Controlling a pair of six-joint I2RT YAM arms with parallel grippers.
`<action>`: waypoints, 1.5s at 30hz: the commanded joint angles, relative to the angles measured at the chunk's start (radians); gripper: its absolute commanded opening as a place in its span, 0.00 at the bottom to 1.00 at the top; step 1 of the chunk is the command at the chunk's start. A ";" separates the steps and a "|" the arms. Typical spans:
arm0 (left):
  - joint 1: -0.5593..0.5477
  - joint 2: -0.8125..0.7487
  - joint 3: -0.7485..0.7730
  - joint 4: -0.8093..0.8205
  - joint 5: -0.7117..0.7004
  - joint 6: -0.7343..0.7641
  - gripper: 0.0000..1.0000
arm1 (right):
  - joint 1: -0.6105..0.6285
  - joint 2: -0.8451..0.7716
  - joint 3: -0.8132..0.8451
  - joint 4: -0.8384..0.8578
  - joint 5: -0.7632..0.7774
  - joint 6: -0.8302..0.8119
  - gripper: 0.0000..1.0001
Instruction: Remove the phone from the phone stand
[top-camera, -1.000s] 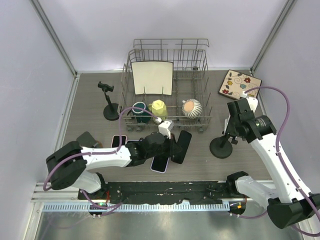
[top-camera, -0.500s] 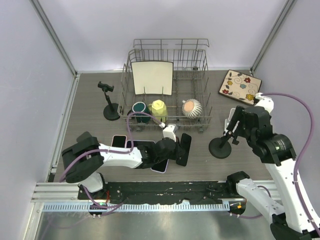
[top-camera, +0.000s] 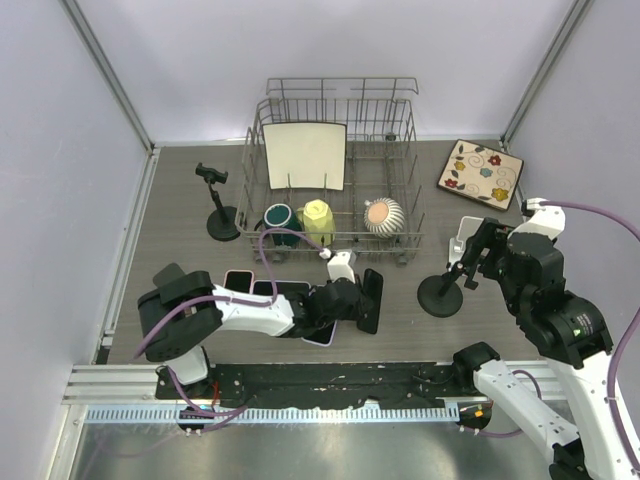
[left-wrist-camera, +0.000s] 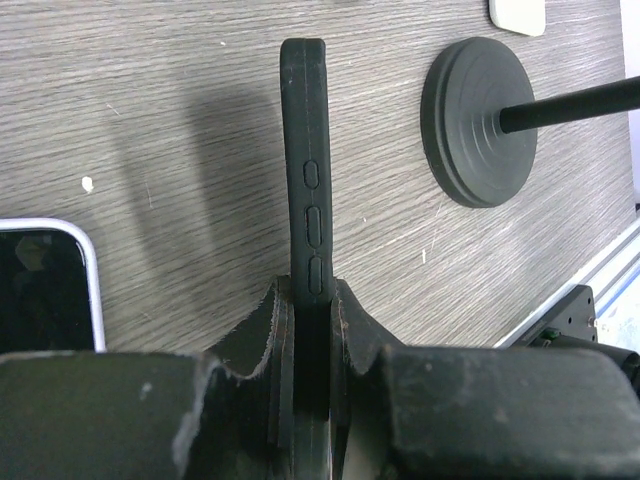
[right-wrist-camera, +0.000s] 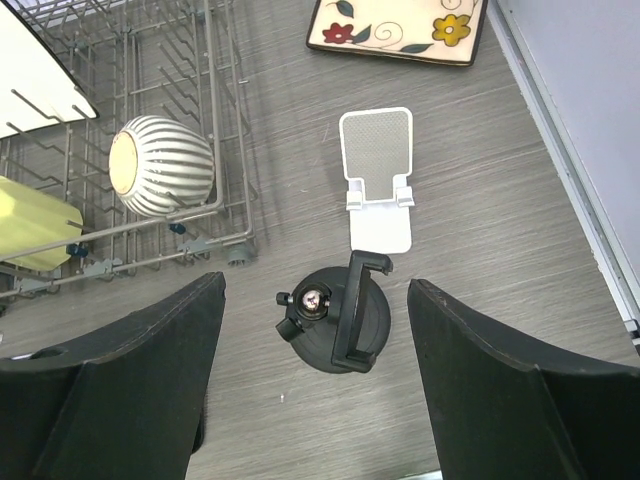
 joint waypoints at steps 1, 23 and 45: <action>-0.005 0.020 0.045 0.024 -0.010 -0.035 0.13 | 0.013 -0.003 -0.005 0.064 0.031 -0.027 0.79; -0.005 0.006 0.202 -0.317 -0.055 0.097 0.78 | 0.013 -0.008 -0.031 0.119 0.042 -0.033 0.79; 0.444 -0.437 0.204 -0.558 0.042 0.306 1.00 | 0.011 0.003 -0.004 0.170 0.180 -0.075 0.81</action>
